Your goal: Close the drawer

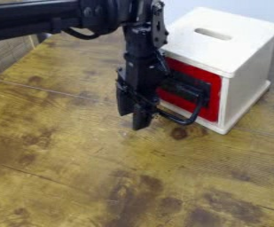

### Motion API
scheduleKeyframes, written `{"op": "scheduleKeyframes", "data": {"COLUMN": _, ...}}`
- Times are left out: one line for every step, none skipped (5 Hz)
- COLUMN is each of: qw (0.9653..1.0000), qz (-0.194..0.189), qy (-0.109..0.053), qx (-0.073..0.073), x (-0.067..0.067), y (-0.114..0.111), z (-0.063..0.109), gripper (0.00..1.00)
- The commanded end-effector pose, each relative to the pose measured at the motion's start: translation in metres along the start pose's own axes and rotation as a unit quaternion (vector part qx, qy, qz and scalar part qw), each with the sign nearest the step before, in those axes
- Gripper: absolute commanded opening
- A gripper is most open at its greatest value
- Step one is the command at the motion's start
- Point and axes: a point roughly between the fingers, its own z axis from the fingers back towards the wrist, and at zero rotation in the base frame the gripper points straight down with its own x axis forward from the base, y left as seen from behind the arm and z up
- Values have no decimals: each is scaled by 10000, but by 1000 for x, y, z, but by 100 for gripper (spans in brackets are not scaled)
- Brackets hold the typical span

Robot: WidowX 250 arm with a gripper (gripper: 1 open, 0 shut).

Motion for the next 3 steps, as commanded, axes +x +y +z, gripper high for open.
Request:
{"op": "scheduleKeyframes", "data": {"qw": 9995, "qz": 73, "qy": -285, "qx": 110, "x": 1, "y": 14, "z": 18, "gripper": 100}}
{"op": "scheduleKeyframes", "data": {"qw": 9996, "qz": 102, "qy": -254, "qx": 88, "x": -4, "y": 26, "z": 13, "gripper": 100}}
{"op": "scheduleKeyframes", "data": {"qw": 9996, "qz": 130, "qy": -237, "qx": 73, "x": -8, "y": 39, "z": 17, "gripper": 100}}
